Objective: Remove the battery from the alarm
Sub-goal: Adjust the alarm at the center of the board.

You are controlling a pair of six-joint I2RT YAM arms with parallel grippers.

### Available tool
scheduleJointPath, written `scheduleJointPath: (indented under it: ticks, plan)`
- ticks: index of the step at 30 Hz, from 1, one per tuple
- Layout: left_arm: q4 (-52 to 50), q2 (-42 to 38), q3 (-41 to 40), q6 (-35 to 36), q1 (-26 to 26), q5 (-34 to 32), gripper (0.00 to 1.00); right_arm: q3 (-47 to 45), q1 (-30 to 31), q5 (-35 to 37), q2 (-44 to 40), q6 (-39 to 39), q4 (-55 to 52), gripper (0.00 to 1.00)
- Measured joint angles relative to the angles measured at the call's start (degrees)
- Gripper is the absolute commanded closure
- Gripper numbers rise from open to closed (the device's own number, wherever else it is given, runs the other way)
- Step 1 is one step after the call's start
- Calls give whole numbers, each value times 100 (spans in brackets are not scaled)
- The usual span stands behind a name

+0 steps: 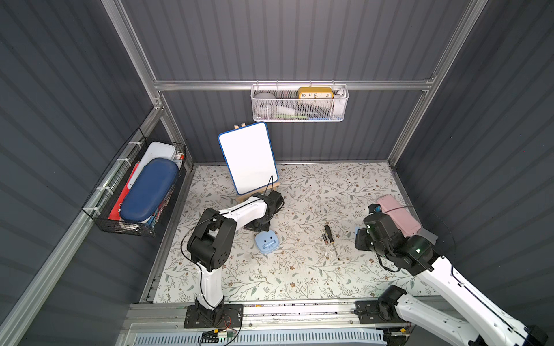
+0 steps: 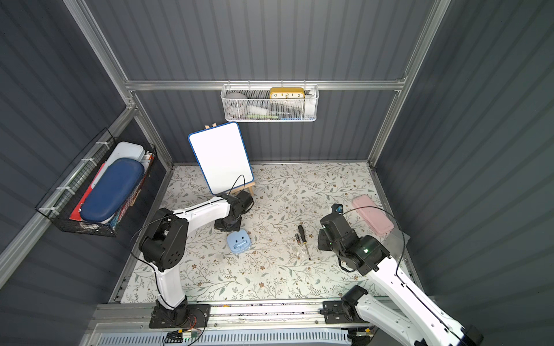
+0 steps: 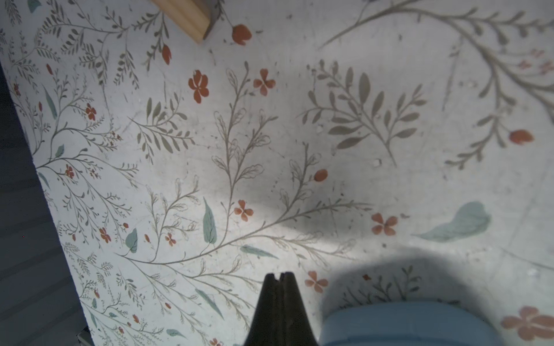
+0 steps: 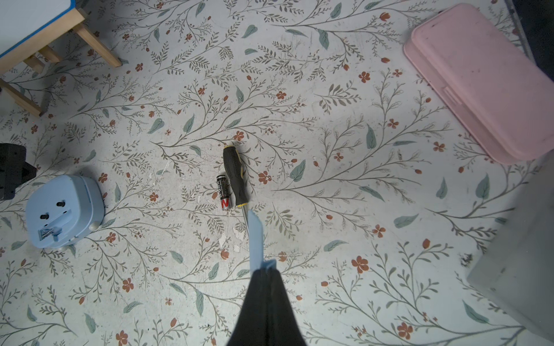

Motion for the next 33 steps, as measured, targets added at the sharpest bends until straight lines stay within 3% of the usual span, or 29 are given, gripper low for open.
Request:
scheduleJointPath:
  ticks: [10,19,33]
  plan:
    - [837,-9,-472,4,0,544,100,0,2,-79,-11,-13,0,100]
    - [1001,-337,-931,-42,-72,787,100,0,2,-114,-13,-13,2,100]
    - [780,-734,-1342,-855,-1279,1563,100,-278,0,-407,116,33,319,100]
